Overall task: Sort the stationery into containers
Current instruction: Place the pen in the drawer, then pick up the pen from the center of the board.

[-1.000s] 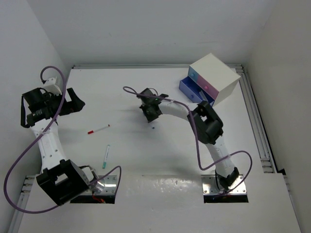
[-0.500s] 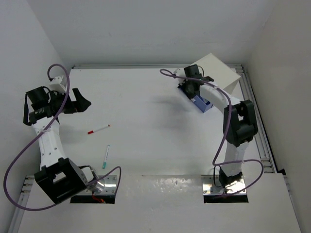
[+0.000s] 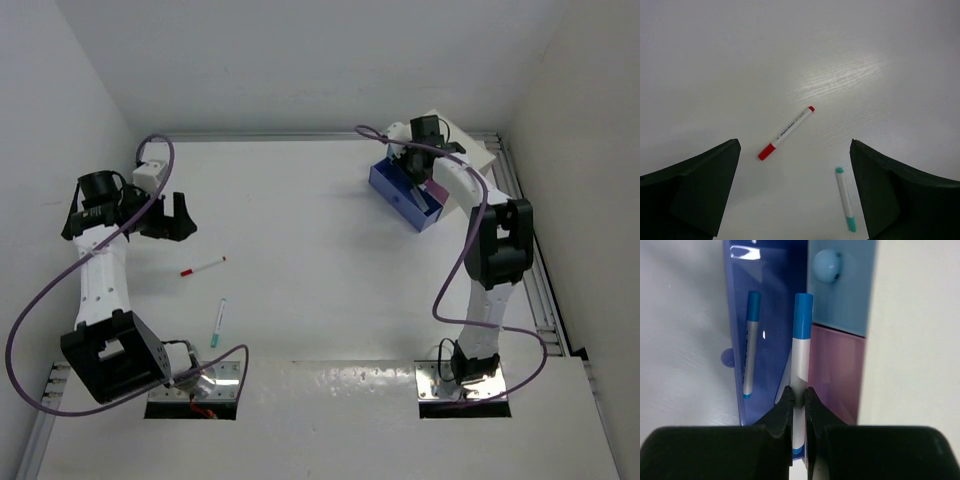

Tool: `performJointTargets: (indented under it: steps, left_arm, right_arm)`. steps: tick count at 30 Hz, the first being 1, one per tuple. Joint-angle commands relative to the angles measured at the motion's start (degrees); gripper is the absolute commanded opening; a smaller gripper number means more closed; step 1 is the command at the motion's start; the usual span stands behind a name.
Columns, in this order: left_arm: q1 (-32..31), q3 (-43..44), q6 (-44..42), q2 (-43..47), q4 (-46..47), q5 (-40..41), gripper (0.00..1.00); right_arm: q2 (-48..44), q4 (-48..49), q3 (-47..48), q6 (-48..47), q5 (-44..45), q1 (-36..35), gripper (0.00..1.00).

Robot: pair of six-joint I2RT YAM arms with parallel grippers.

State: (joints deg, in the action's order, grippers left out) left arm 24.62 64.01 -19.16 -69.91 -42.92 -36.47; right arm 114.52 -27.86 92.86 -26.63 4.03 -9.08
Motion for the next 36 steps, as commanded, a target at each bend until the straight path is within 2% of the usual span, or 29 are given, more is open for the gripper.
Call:
performJointTargets:
  steps: [1,5,9,12,16,20,23,29,36]
  left_arm:
    - [-0.8,3.7,-7.1,-2.7,-4.6,2.1,0.98]
    - [-1.2,5.3,-13.1,-5.3,-8.2,3.7,0.98]
    - [-1.9,6.6,-19.6,-7.7,-12.3,3.8,0.98]
    - [-2.8,6.7,-26.2,-8.7,-15.3,5.6,0.95]
    - [-3.8,4.8,-34.4,-9.7,-16.8,10.7,0.86]
    - [-4.0,2.8,-37.1,-13.2,-15.3,14.9,0.68]
    - [-4.0,1.4,-39.2,-16.7,-14.6,16.4,0.63]
    - [-6.7,-2.1,-39.8,-20.4,-10.3,17.8,0.61]
    - [-8.8,-3.5,-39.0,-24.8,-3.8,19.0,0.60]
  right_arm:
    - [0.8,-1.5,2.0,-2.2,-1.5,0.6,0.05]
    - [0.6,-0.9,0.3,-1.8,-1.6,0.6,0.10]
    - [0.6,-1.2,0.1,-0.5,-0.5,0.6,0.31]
    - [-0.9,-1.6,-0.1,1.2,-0.9,0.4,0.36]
    - [-3.9,-3.3,-0.8,3.9,-2.7,-1.2,0.37]
    - [-7.6,-6.0,-2.1,7.9,-6.0,-2.9,0.37]
    - [-10.7,-7.2,-4.2,12.2,-9.3,-4.1,0.37]
    - [-15.5,-9.1,-9.1,19.2,-15.1,-4.4,0.37]
    - [-18.1,-10.5,-11.6,22.1,-18.5,-2.9,0.37]
